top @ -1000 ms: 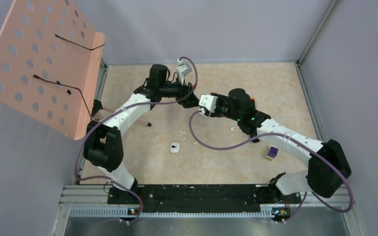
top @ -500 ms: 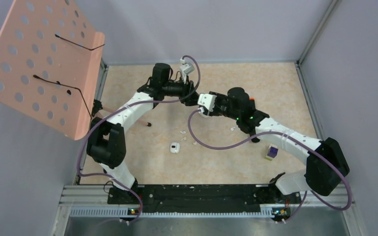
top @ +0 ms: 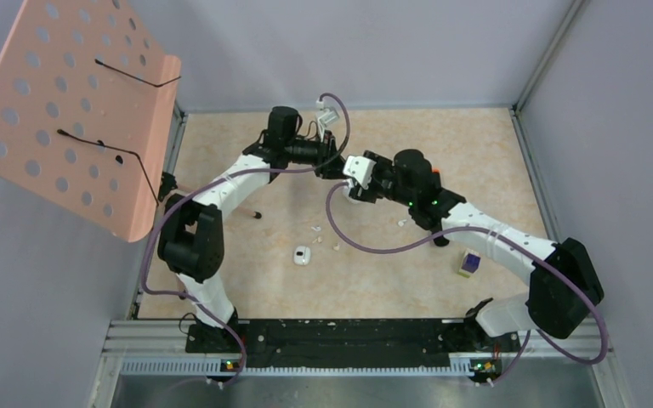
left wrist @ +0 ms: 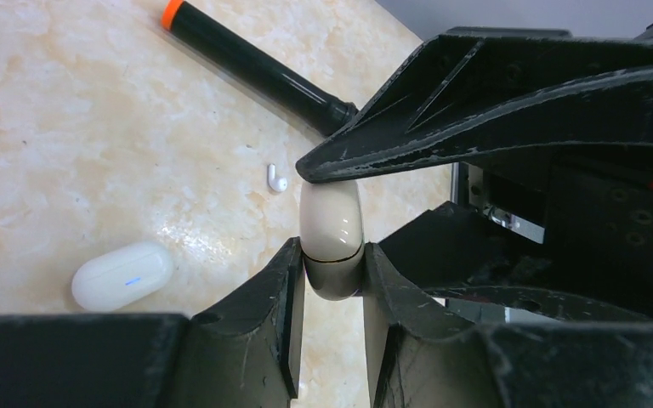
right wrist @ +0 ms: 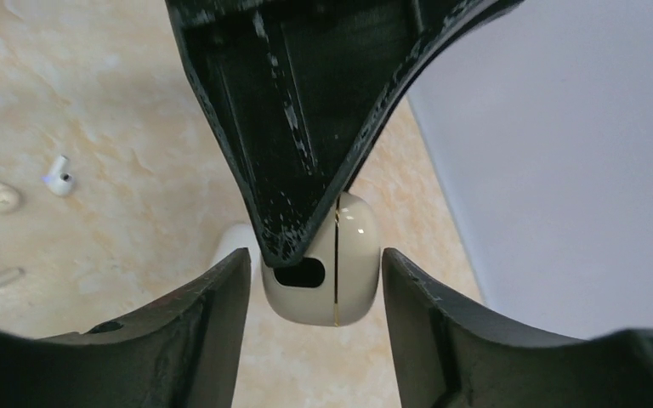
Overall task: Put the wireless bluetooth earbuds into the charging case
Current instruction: Pick up the charging case at the center of the board, then open the charging case.
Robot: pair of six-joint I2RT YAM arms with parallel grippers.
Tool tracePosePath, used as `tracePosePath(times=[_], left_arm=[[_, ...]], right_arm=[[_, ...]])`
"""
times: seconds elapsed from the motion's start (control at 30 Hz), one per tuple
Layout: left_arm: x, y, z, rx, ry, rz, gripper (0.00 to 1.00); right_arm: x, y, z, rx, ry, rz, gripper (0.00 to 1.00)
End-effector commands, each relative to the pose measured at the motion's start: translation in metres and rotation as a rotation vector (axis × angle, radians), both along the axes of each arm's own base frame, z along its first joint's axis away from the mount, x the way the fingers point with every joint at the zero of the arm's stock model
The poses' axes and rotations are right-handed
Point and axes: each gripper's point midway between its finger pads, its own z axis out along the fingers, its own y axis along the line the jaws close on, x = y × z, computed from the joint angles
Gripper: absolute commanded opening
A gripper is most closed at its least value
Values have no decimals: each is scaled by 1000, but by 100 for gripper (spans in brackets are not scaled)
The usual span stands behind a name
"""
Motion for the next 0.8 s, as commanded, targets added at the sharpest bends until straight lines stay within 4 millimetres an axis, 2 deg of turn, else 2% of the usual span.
tracePosePath(times=[0.0,0.07,0.17,0.23,0.33,0.43,0.5,0.77], left_arm=[[8,0,18,-69,-46,-39,0],[13,7,23,-103,-62,-41,0],[12,15,28,-136,-91,-57,0],[8,19,32,-149,-129,-85,0],[0,21,38,-160,-212,-136,0],[-11,25,45,-173,-315,-183,0],[-15,27,50,-177,-402,-203,1],[-22,29,56,-184,-547,-243,3]], right_arm=[[-1,4,53,192,84,21,63],[-5,-7,64,217,184,26,65],[-6,-31,94,333,306,-40,69],[-14,-39,105,364,377,-24,71],[-24,-44,104,380,540,29,72],[-42,-36,95,367,732,176,67],[-50,-30,88,342,793,254,64],[-32,-11,81,292,747,312,66]])
